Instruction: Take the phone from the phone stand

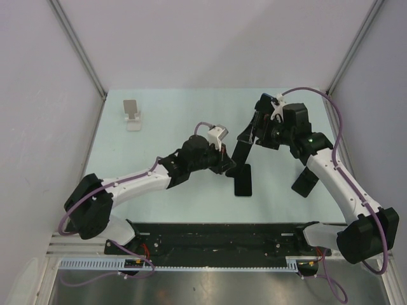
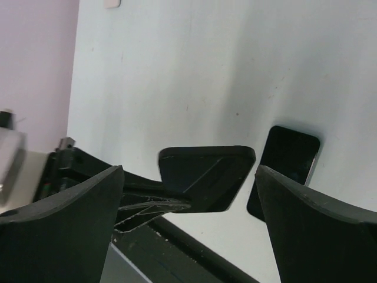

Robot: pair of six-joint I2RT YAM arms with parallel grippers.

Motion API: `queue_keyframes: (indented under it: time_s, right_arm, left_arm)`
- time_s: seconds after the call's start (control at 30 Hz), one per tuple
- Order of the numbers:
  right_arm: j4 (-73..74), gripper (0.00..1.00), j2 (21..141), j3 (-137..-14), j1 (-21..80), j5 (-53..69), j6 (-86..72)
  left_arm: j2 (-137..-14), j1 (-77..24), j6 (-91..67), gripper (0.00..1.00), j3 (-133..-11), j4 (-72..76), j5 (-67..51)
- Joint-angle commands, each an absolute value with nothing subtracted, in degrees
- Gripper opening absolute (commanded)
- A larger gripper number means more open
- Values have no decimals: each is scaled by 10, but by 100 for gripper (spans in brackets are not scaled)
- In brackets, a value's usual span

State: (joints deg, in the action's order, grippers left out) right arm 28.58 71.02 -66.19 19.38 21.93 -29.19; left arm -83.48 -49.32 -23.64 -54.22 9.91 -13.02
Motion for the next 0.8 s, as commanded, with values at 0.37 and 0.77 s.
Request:
queue_keyframes:
  time_s: [0.37,0.77]
  right_arm:
    - [304,100,662,-653,190,97,-226]
    - [303,100,638,-614,189,95,-223]
  left_arm:
    - [-824,-468,-424,0,-419,133,-84]
    - [-877,-454,-518,0,-381,197,-93]
